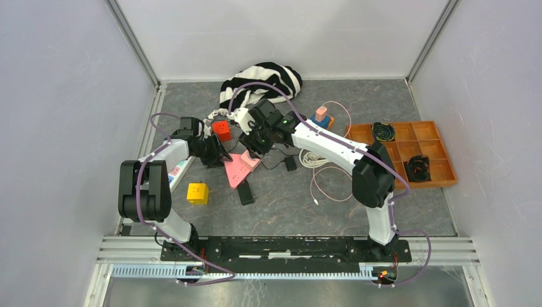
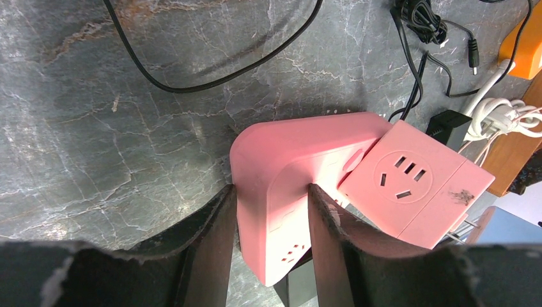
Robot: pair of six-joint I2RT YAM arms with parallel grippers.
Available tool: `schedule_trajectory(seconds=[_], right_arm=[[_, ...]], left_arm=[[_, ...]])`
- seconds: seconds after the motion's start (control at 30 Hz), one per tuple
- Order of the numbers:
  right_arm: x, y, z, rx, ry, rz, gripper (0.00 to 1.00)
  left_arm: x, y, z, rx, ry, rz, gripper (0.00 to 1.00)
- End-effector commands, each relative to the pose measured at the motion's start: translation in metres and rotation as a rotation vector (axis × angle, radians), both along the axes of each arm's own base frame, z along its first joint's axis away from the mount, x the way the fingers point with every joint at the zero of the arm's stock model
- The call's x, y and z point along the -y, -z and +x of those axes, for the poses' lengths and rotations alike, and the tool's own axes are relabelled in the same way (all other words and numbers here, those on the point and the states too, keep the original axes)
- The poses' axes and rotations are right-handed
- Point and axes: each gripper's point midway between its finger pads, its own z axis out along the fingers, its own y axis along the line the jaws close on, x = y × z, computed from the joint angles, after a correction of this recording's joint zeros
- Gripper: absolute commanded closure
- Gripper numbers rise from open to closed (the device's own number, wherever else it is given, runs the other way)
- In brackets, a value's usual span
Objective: Insert the plug
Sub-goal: Insert the plug into the socket.
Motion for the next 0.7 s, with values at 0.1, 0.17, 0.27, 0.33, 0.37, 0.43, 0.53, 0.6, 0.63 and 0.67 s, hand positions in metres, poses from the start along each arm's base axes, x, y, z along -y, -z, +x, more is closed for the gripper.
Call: schedule_trajectory(seconds=[0.1,0.17,0.27,0.33,0.37,0.43,0.53,0.6,0.63,0.67], right_arm=[[0.007,0.031,0.001,-0.021,0.004,-0.091,0.72],[0.010,0.040,0.000,-0.029,0.006,-0.105,0.72],[0.012,0.052,-0.003,-0.045,0.001,-0.129,0.72],[0.015,0.062,-0.005,-0.058,-0.002,-0.148,0.73],[0.016,0.066,-0.006,-0.065,-0.002,-0.154,0.73],[0.018,0.073,-0.009,-0.071,-0.003,-0.157,0.73],[0.020,0.080,-0.013,-0.075,-0.002,-0.157,0.74],[0.022,0.084,-0.016,-0.079,-0.005,-0.166,0.74],[0.023,0.086,-0.017,-0.081,-0.006,-0.169,0.74],[0.025,0.090,-0.019,-0.085,-0.004,-0.177,0.74]], left_arm=[[0.013,-0.006,0.004,0.034,0.055,-0.060,0.50],[0.013,-0.005,0.004,0.033,0.056,-0.062,0.51],[0.013,-0.004,0.003,0.027,0.056,-0.062,0.51],[0.013,-0.003,0.003,0.027,0.055,-0.061,0.51],[0.013,-0.003,0.003,0.026,0.056,-0.061,0.52],[0.013,-0.003,0.003,0.026,0.055,-0.059,0.52],[0.013,-0.002,0.003,0.024,0.054,-0.059,0.52],[0.013,-0.002,0.003,0.022,0.053,-0.059,0.52],[0.013,-0.002,0.003,0.021,0.054,-0.058,0.52],[0.013,-0.001,0.003,0.021,0.053,-0.057,0.53]])
